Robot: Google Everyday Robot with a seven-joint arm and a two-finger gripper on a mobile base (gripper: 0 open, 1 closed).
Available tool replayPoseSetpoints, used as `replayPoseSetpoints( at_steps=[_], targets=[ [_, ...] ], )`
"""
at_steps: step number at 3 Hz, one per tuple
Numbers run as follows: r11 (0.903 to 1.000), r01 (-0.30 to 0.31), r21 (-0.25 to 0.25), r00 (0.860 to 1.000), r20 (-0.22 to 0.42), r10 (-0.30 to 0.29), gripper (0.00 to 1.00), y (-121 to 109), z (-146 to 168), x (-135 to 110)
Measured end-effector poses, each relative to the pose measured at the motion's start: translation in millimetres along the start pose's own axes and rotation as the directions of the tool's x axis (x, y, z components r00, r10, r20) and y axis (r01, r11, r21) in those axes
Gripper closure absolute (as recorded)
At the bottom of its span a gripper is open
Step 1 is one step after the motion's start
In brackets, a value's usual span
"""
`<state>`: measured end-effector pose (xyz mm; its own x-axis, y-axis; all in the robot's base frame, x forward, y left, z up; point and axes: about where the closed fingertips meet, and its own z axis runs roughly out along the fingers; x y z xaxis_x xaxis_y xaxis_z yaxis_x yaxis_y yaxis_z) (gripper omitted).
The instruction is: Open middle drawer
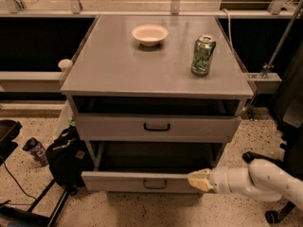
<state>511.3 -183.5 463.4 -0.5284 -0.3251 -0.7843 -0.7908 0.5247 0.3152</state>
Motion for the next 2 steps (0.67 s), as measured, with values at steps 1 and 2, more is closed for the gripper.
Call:
replayPoseSetpoints(
  at_steps=[1,2],
  targets=[
    [0.9986,-0.050,0.018,0.998,0.027,0.050,0.81,8.0,-30.5,23.3],
    [0.9986,-0.050,0.020,0.998,0.027,0.049,0.58,7.4,-30.4,23.1]
  ],
)
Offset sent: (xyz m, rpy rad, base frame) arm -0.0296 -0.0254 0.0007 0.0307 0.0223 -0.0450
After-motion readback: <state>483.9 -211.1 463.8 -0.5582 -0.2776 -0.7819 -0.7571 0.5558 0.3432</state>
